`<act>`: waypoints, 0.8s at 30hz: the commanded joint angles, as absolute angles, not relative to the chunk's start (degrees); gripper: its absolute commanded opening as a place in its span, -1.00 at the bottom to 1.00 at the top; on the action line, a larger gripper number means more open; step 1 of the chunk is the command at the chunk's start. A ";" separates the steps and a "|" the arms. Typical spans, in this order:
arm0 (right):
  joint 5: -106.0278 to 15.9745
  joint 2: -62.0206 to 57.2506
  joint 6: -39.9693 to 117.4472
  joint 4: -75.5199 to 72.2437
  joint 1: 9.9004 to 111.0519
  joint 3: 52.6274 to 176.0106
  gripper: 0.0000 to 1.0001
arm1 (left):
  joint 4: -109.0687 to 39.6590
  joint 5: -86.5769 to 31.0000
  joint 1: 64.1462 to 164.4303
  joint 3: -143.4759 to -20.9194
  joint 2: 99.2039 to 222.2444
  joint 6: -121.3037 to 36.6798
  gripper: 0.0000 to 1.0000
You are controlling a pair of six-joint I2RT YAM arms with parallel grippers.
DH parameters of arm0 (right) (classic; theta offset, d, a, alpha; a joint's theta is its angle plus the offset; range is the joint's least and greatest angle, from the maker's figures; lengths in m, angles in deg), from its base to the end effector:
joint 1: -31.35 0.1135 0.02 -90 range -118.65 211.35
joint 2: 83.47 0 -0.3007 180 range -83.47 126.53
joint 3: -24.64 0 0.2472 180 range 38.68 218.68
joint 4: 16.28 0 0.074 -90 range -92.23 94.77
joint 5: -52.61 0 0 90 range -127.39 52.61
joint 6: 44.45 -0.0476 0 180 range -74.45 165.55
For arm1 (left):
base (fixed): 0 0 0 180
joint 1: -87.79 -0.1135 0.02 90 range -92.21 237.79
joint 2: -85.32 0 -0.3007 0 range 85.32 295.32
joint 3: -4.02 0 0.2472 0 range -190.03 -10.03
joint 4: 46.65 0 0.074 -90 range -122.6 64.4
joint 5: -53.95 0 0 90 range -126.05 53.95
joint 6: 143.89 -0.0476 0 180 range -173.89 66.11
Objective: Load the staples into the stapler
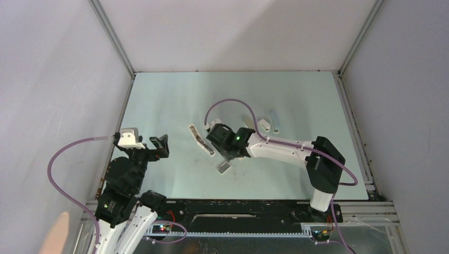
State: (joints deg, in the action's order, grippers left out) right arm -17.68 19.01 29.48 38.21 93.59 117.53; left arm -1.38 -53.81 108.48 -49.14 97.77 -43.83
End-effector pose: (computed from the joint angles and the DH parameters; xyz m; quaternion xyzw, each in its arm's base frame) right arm 0.1915 0.3294 0.2591 -0.3412 0.8983 0.0102 0.2767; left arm 0.0357 0.0020 0.3301 -0.0370 0.7325 -0.0684 0.6764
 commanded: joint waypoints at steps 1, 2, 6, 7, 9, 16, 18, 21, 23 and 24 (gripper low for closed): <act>-17.57 19.06 24.33 38.28 97.29 116.47 -0.16 | -2.50 -53.68 107.46 -49.05 96.33 -43.61 0.99; -17.80 19.51 23.87 37.76 98.15 116.36 -0.17 | -2.53 -53.67 107.35 -48.98 95.95 -43.56 0.99; -18.32 21.78 22.71 35.68 100.94 116.29 -0.22 | -2.71 -53.71 106.92 -48.83 95.07 -43.44 1.00; -18.70 22.23 22.36 35.25 101.15 116.25 -0.24 | -2.71 -53.76 106.87 -48.87 95.03 -43.43 0.99; -19.22 23.21 21.75 34.43 101.50 116.22 -0.27 | -2.65 -53.83 106.73 -48.88 95.14 -43.35 0.99; -20.23 25.64 21.26 32.39 101.59 116.34 -0.38 | -2.65 -53.04 106.47 -48.88 95.84 -43.26 0.99; -20.01 25.89 21.21 31.92 101.57 116.27 -0.42 | -2.64 -52.93 106.47 -48.88 95.97 -43.26 0.99; -19.96 26.30 21.08 31.09 101.39 116.31 -0.48 | -2.70 -52.54 106.42 -48.87 96.36 -43.26 0.99; -19.76 26.56 21.03 30.64 101.23 116.33 -0.52 | -2.70 -52.41 106.39 -48.95 96.53 -43.26 0.99; -19.54 26.69 20.98 30.44 101.11 116.32 -0.54 | -2.66 -52.42 106.36 -48.96 96.56 -43.26 0.99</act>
State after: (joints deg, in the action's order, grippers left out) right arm -20.50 26.16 21.96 33.08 101.50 116.18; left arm -1.38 -53.55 106.99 -49.14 95.49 -43.41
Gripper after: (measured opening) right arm 0.245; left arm 0.996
